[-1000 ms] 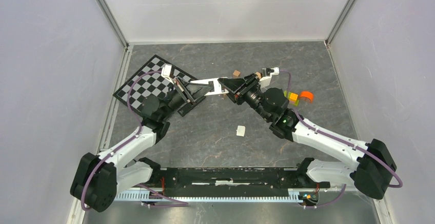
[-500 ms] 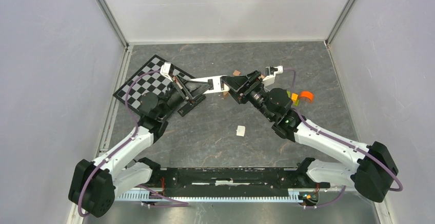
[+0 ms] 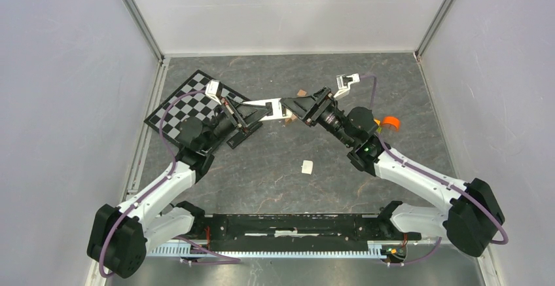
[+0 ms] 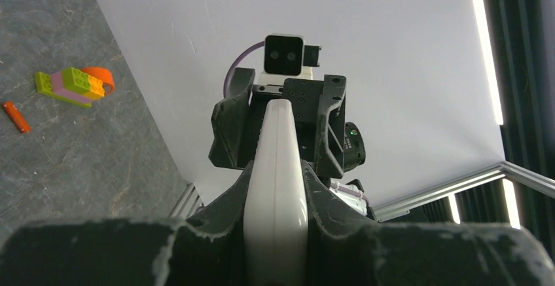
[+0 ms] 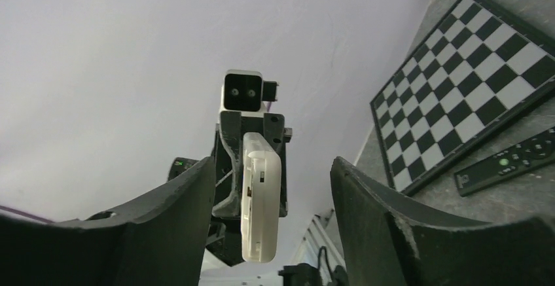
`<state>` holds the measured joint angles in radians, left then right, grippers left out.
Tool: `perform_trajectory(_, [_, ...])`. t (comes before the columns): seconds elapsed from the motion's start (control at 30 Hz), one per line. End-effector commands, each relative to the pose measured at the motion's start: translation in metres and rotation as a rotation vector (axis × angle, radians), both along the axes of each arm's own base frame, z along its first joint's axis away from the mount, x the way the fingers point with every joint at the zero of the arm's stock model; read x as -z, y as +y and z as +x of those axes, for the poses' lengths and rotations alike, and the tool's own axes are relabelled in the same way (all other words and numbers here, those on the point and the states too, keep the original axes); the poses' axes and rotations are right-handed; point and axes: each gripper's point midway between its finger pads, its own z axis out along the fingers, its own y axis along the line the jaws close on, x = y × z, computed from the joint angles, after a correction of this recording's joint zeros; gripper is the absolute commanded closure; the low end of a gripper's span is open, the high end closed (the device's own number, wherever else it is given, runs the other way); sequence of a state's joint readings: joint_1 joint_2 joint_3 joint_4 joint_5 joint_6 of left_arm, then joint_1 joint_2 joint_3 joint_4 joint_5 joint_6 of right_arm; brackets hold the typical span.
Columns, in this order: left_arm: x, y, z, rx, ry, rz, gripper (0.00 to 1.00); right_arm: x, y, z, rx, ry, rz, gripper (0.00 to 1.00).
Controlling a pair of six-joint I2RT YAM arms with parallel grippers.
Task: Load the batteries into the remote control
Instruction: Load the battery into the remote control.
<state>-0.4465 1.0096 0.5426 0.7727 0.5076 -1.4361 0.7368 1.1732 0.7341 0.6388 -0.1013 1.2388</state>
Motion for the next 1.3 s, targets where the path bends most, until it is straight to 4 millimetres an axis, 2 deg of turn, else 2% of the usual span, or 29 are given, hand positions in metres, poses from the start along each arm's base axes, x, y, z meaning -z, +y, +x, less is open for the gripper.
perform_trajectory(0.0, [-0.016,0.002,-0.004,-0.010,-0.090,0.010,0.98,-0.015,-0.003,-0.001,0.023,-0.131,-0.108,0.35])
perform_trajectory(0.17, [-0.015,0.001,-0.004,-0.005,-0.089,0.016,0.98,-0.013,-0.013,0.003,0.081,-0.172,-0.170,0.47])
perform_trajectory(0.37, [-0.015,0.000,-0.006,0.005,-0.100,0.023,0.98,0.000,-0.021,0.008,0.130,-0.174,-0.253,0.50])
perform_trajectory(0.57, [-0.014,-0.001,-0.008,0.017,-0.117,0.035,0.98,0.010,-0.014,0.010,0.104,-0.166,-0.284,0.52])
perform_trajectory(0.8, [-0.023,-0.003,-0.015,0.047,-0.180,0.040,0.98,0.022,-0.006,0.011,0.065,-0.151,-0.316,0.69])
perform_trajectory(0.93, [-0.024,-0.004,-0.017,0.052,-0.200,0.055,0.98,0.026,-0.003,0.009,0.045,-0.158,-0.328,0.72])
perform_trajectory(1.0, [-0.018,-0.004,-0.015,0.043,-0.197,0.087,0.98,0.025,-0.006,0.009,0.049,-0.174,-0.336,0.68])
perform_trajectory(1.2, [0.023,-0.001,-0.002,-0.020,-0.167,0.274,0.98,0.013,-0.026,0.001,0.037,-0.266,-0.330,0.30])
perform_trajectory(1.27, [0.035,0.001,0.000,-0.032,-0.164,0.320,0.98,0.008,-0.035,-0.005,0.032,-0.303,-0.337,0.23])
